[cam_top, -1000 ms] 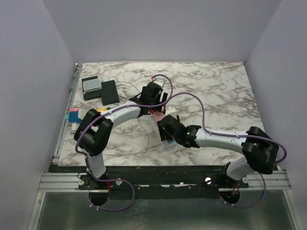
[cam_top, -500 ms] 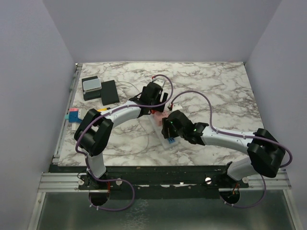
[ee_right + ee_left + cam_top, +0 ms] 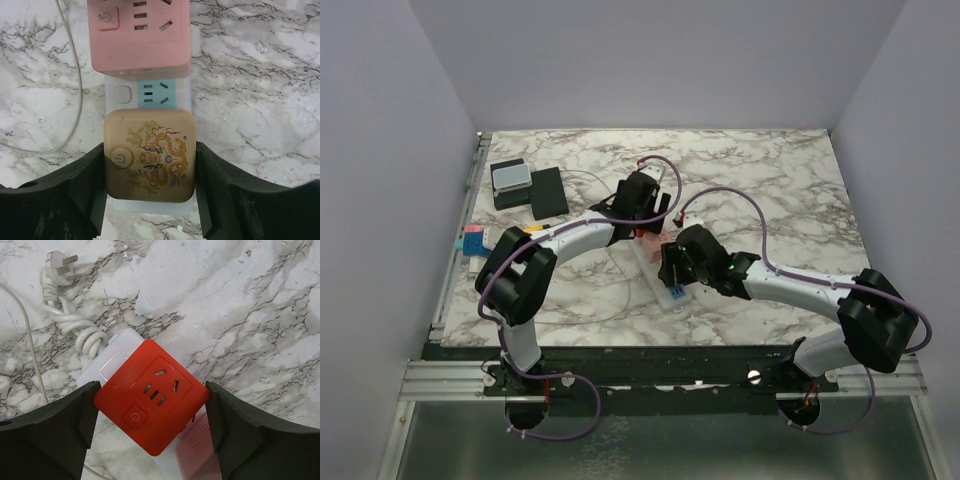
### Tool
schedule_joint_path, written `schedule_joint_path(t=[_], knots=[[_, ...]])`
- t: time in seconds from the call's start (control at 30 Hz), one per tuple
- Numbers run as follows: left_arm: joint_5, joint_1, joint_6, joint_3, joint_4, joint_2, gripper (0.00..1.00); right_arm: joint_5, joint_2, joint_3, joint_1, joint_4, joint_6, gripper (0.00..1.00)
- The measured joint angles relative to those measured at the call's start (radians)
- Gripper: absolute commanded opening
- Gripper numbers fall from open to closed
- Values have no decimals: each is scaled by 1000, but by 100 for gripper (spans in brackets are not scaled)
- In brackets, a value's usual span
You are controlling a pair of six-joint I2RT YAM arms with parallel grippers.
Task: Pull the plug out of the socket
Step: Remove the plug from the socket.
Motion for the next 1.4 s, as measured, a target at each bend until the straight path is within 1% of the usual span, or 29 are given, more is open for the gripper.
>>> schedule_joint_path(t=[0.17, 0.47, 0.63, 0.7, 1.03, 1.23, 1.4], knots=[[0, 0, 0, 0, -3, 1, 7, 59, 18, 25, 37, -27, 0, 0], [8, 2, 9, 12, -11, 8, 6, 272, 113, 135, 166, -141, 19, 0], [12, 2, 14, 16, -16, 9, 4, 334, 144, 166, 192, -179, 40, 0], [13, 2, 16, 17, -16, 10, 3, 335, 144, 166, 193, -179, 47, 0], [22, -3, 19, 18, -16, 10, 2, 303, 109, 143, 178, -180, 61, 0], [23, -5, 23, 18, -15, 10, 1, 238, 83, 124, 128, -174, 61, 0], [13, -13, 35, 18, -10, 11, 1, 136, 43, 76, 67, -125, 60, 0]])
